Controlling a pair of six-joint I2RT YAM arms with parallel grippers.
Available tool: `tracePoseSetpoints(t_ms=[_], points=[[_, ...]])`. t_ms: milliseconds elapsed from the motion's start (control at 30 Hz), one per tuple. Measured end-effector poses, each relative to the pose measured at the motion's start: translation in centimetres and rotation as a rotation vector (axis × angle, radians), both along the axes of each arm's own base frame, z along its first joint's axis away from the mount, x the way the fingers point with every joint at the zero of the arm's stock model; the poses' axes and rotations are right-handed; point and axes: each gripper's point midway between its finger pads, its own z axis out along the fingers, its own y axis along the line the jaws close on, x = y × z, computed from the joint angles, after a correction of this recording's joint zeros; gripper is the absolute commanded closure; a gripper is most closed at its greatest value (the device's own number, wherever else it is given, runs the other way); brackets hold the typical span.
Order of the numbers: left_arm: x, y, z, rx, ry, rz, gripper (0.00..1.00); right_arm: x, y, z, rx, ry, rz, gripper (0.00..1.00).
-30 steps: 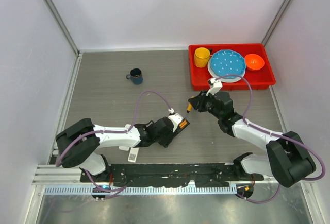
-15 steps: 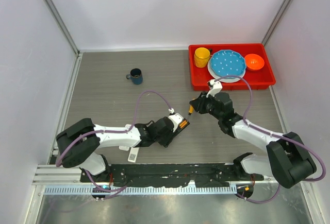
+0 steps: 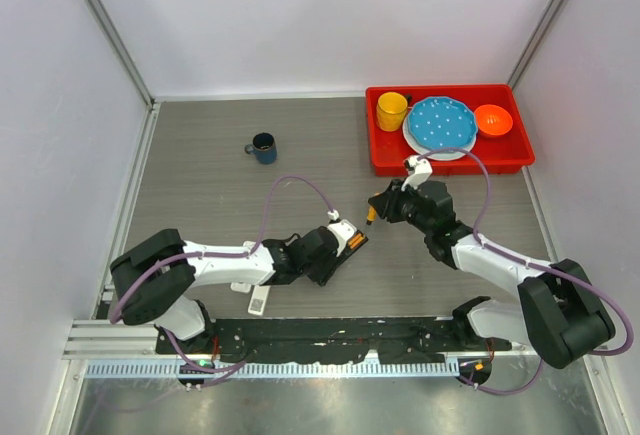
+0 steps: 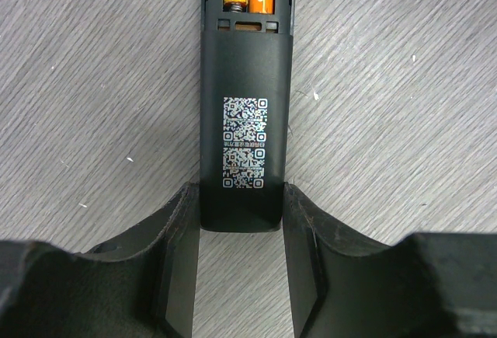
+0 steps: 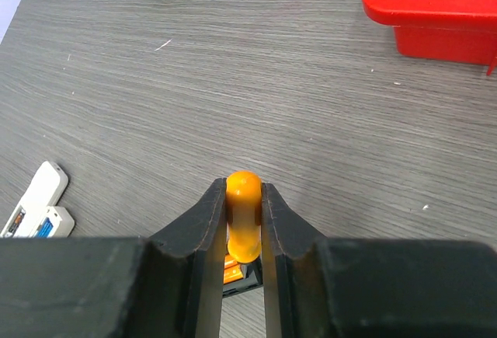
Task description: Unload the batteries from the remote control
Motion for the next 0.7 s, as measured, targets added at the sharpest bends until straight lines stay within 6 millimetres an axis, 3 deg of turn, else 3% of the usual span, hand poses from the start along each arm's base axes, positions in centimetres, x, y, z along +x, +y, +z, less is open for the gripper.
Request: tracePoseSetpoints(t_ms=[700], points=[[0.01, 0.00, -0.04, 0.010, 0.005, 0.000, 1.00, -0.12, 0.03, 0.89, 0.116, 0.045, -0.034, 0.99]])
